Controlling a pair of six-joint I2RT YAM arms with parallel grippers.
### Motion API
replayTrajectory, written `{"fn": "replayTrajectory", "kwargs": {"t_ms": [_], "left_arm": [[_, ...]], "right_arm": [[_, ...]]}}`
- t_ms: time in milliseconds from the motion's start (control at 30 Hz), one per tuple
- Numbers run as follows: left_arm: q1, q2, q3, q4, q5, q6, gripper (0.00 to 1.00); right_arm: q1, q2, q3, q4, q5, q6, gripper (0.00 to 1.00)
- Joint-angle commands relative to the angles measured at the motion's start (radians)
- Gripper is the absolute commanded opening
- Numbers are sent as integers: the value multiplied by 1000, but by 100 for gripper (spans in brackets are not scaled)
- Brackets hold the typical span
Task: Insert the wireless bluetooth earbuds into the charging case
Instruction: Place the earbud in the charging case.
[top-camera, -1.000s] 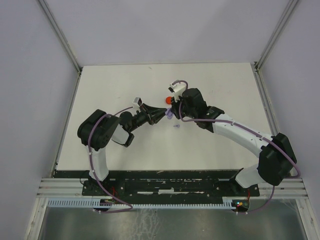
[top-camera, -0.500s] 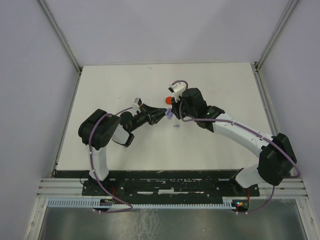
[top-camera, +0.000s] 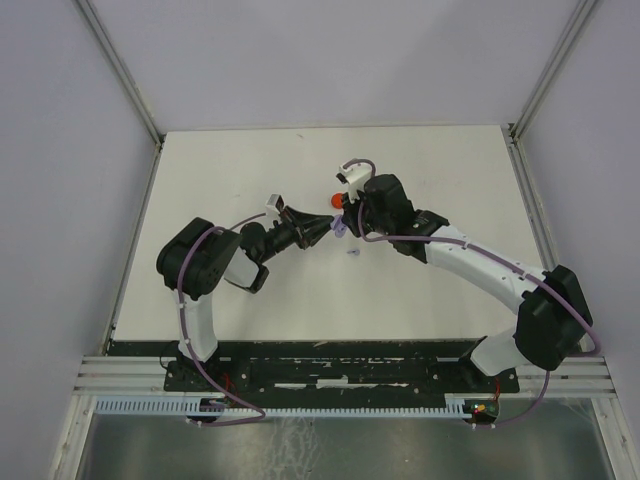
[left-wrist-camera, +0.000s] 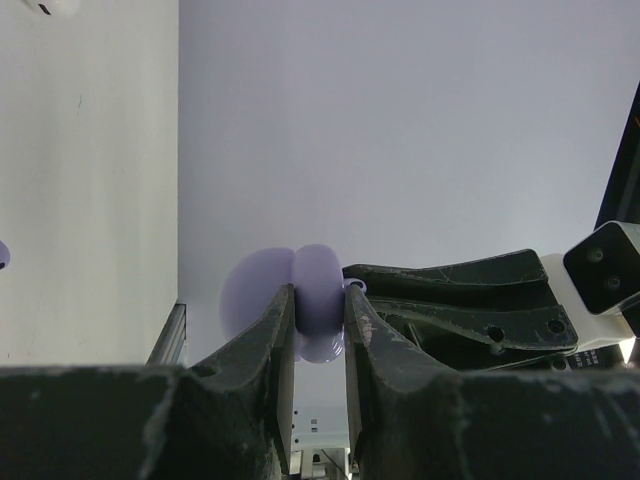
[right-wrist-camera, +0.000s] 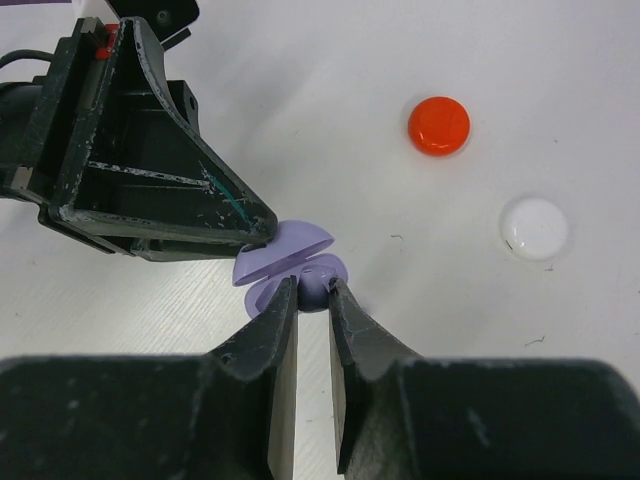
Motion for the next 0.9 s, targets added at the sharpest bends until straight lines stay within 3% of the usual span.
{"fn": "replayTrajectory", "kwargs": {"t_ms": [0, 700, 767, 867], "left_arm": [[-5, 2, 27, 201, -2, 12, 3], [-5, -16, 23, 200, -5, 15, 3], [-6, -20, 22, 200, -4, 15, 3], [-5, -22, 20, 199, -5, 15, 3]], "right_arm": [[7, 10, 50, 14, -8, -11, 15], [15, 18, 42, -2, -14, -9, 16], [16, 27, 44, -3, -18, -8, 21], [15, 34, 49, -2, -20, -3, 42]]}}
